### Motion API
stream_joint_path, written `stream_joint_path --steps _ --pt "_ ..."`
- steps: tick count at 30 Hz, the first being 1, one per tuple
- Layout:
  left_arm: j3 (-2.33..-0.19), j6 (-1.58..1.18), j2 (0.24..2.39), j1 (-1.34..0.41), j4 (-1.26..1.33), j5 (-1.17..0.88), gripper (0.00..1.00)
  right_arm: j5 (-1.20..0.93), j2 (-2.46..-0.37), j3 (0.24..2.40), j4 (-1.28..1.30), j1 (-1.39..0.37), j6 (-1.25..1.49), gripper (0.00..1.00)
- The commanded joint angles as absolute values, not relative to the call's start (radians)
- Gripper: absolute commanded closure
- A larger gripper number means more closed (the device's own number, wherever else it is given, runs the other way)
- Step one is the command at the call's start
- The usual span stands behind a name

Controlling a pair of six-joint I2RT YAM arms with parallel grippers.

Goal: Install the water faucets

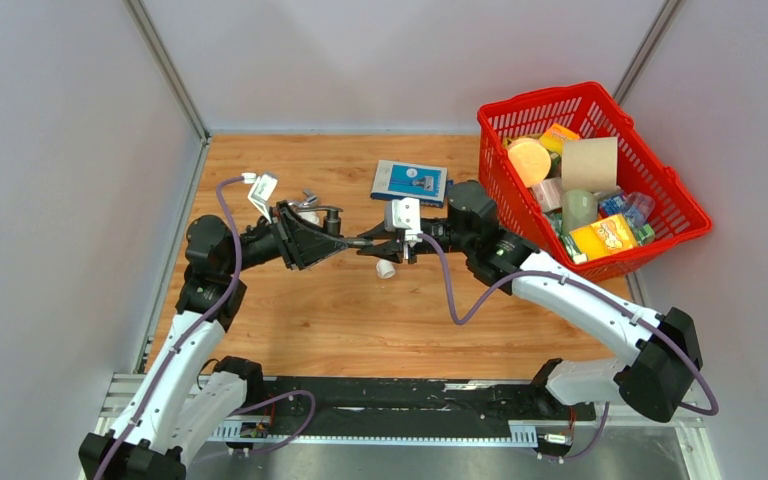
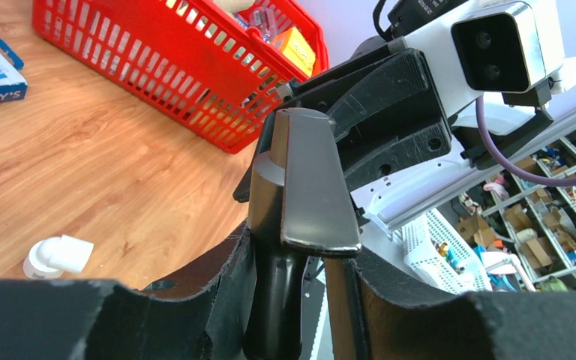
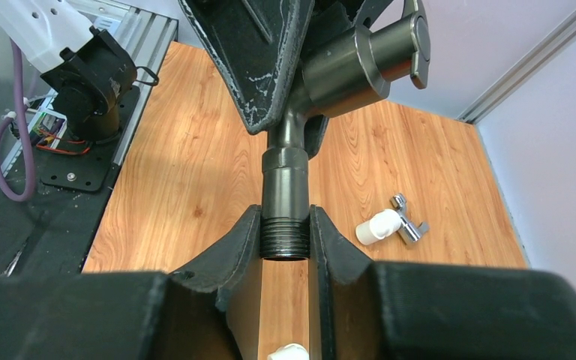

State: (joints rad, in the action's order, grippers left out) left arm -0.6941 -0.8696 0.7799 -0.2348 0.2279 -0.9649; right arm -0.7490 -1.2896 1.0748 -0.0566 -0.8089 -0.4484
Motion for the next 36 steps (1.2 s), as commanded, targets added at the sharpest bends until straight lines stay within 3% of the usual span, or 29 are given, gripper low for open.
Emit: stream_joint_path --steps 1,8,12,14,18,23,25,27,29,31,33,36 --pt "-0.698 -0.865 0.769 -0.232 0.253 -0.966 0.57 -0.761 -1.285 1.132 -0.106 -0.815 -0.469 1.0" --pt "-0.693 -0.861 0.764 -0.232 0.255 -0.968 0.73 -0.747 -1.292 1.137 -0.1 -0.819 -0.471 1.0" --pt "-0.689 -0.848 0.758 -0.232 0.25 -0.962 0.99 -0.716 -1.296 1.135 -0.098 -0.819 -0.46 1.0" --pt "-0.683 -0.833 0.75 -0.232 0.235 -0.942 1.0 -0.687 -1.298 1.137 -0.098 -0.819 -0.433 0.99" --pt "-0.68 -0.737 0.738 -0.232 0.155 -0.879 1.0 -0.591 -1.29 1.134 -0.097 -0.812 -0.359 0.75" --pt "-0.676 -0.597 0.68 -0.232 -0.03 -0.706 1.0 -0.405 -1.25 1.085 -0.097 -0.799 -0.221 0.71" --pt "-0.676 -0.543 0.644 -0.23 -0.087 -0.623 1.0 -0.341 -1.235 1.059 -0.092 -0.793 -0.177 0.62" --pt "-0.678 -0.497 0.608 -0.23 -0.135 -0.548 1.0 -0.298 -1.223 1.029 -0.087 -0.785 -0.149 0.34" --pt "-0.683 -0.459 0.569 -0.232 -0.169 -0.48 1.0 -0.282 -1.212 0.997 -0.08 -0.782 -0.147 0.38" --pt "-0.687 -0.417 0.539 -0.23 -0.193 -0.42 1.0 -0.267 -1.2 0.967 -0.08 -0.782 -0.127 0.3" --pt "-0.695 -0.388 0.517 -0.232 -0.218 -0.377 1.0 -0.256 -1.193 0.939 -0.077 -0.782 -0.094 0.0" --pt "-0.707 -0.35 0.499 -0.232 -0.268 -0.298 1.0 -0.256 -1.216 0.917 -0.065 -0.781 -0.052 0.0"
